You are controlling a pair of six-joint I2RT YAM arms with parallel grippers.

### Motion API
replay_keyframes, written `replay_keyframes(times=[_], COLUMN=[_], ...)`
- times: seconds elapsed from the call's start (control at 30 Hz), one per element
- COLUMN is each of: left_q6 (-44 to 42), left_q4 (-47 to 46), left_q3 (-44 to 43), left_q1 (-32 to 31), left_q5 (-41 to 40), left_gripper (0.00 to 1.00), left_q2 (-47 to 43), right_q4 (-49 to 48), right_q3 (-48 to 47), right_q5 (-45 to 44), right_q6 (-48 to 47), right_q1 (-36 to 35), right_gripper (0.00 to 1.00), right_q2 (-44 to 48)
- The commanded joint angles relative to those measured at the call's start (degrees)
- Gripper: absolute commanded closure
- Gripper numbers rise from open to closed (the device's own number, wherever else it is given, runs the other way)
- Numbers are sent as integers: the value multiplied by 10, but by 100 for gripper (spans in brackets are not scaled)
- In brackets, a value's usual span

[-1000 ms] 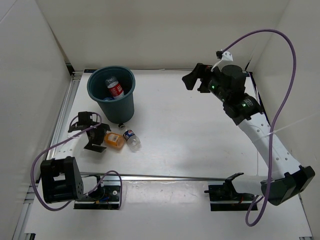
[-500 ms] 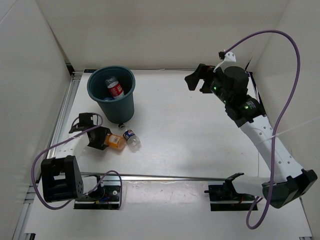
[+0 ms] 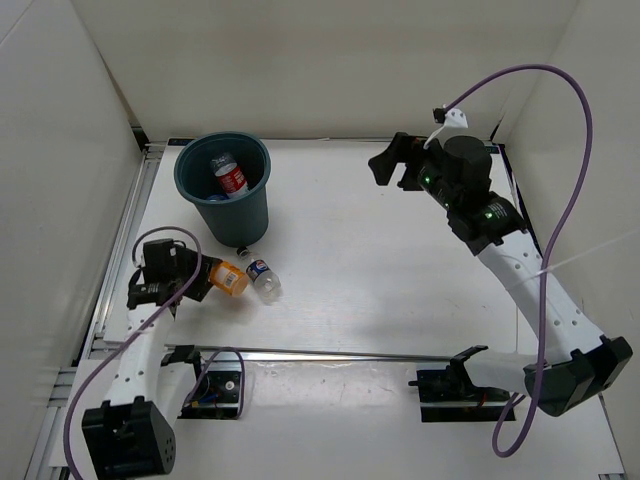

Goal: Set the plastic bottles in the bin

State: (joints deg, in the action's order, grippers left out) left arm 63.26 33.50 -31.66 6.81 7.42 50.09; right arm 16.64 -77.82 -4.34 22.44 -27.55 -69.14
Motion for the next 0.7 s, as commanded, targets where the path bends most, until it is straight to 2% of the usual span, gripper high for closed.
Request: replay_keyframes(times=[0.0,0.27,0.4,0.57,0.67], left_q6=[-61,-190,-203,-241,-263], left_q4=[0,17,25,25,25], left_q3=[-15,-99,-196,-324,-435], left_q1=[3,3,3,3,3], left_q5=[44,144,156,199,199], left_gripper=[78,82,82,82,82], left_q2=[-38,-61,-61,-6,53], right_q4=[-14,-14,-14,-19,-19], right_q3=[5,5,5,0,-12], right_q5=[-5,11,11,11,11], right_q6=[-2,9,9,9,9], right_q1=[0,0,0,0,0], right_gripper=[0,0,0,0,0], right_q2=[2,-13,-19,-30,-44])
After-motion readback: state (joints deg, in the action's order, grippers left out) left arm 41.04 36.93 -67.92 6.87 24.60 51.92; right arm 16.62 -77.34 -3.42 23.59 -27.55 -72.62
